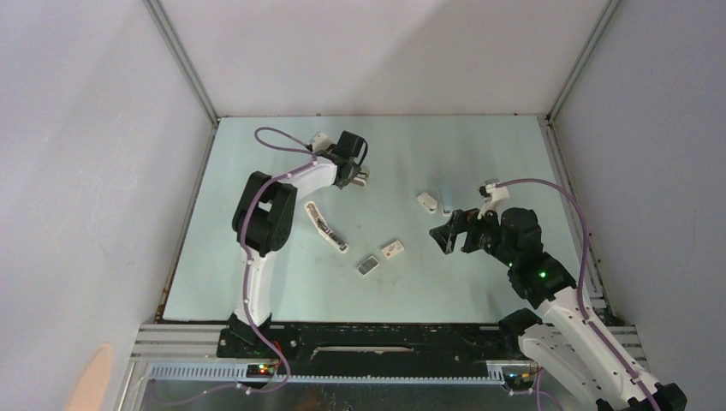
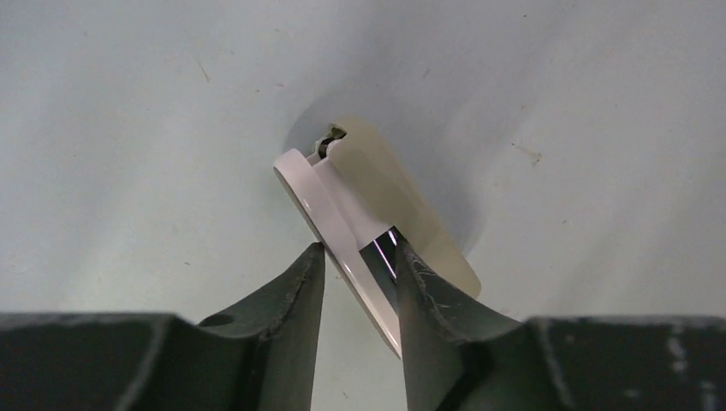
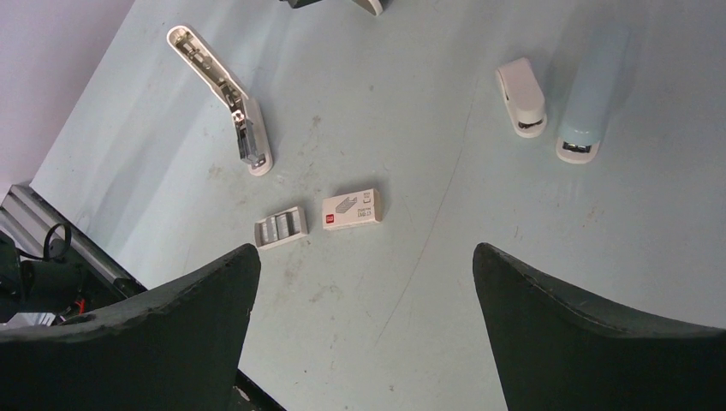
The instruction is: Load the staples into the stapler
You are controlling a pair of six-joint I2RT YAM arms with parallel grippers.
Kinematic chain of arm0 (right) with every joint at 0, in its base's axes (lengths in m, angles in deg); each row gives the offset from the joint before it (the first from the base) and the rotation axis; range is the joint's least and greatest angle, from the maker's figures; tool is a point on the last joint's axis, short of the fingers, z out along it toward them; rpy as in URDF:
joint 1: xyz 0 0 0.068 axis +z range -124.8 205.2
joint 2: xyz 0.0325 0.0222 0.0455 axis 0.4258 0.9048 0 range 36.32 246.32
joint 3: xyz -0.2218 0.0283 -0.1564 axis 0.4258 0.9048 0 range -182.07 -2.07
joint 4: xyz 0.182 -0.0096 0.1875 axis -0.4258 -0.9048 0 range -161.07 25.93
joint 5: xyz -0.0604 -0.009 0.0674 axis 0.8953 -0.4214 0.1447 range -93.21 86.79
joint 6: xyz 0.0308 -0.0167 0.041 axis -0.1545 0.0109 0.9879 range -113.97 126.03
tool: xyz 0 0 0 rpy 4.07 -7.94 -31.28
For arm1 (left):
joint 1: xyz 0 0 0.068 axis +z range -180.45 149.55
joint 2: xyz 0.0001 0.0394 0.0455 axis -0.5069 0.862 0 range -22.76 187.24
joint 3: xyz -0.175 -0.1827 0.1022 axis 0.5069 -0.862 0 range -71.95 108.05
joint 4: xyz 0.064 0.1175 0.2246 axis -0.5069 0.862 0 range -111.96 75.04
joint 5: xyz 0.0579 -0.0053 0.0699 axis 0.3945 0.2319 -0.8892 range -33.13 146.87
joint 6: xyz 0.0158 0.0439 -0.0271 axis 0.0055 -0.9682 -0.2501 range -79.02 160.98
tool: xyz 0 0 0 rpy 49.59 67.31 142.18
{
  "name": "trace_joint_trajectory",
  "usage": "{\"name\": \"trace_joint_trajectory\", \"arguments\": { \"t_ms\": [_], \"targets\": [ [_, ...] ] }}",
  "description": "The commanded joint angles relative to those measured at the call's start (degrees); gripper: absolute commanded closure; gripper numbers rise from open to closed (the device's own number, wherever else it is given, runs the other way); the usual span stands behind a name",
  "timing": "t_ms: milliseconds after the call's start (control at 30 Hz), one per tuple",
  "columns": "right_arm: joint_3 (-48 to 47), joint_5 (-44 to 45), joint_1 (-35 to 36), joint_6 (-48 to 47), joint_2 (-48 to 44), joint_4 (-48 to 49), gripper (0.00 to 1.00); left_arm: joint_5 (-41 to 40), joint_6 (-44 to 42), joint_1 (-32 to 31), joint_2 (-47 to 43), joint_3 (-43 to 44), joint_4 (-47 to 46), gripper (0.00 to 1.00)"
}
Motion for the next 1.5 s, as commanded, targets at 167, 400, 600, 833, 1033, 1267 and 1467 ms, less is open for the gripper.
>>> {"name": "trace_joint_trajectory", "arguments": {
  "t_ms": [167,400,600,833,1033,1267,1467],
  "targets": [
    [0.06,-1.17,-0.02,-0.81,0.17,2.68,0.04,4.08,-0.10,0.28,-4.92,-6.23,-4.80,0.84],
    [0.06,-1.50,0.31,-0.63,0.63,2.99,0.04,9.03,-4.18,-0.34,-11.37,-13.18,-11.27,1.00],
    [-0.39,-2.38,1.27,0.59,3.75,5.40,0.04,12.37,-9.41,-2.17,-18.21,-19.86,-18.45,1.00],
    [-3.61,-5.71,1.63,6.44,14.21,12.79,0.03,15.68,-12.99,-5.65,-25.83,-26.00,-25.13,1.00],
    [-8.81,-7.65,1.66,11.10,24.27,17.53,0.06,18.36,-14.22,-8.67,-31.03,-29.90,-28.96,1.00],
    [-12.35,-10.17,1.28,14.21,32.78,22.92,0.10,19.93,-15.85,-12.46,-35.44,-33.26,-32.58,1.00],
    [-13.83,-14.32,0.80,15.82,38.64,25.29,0.21,20.59,-16.17,-14.83,-37.28,-35.49,-35.40,1.00]
  ]
}}
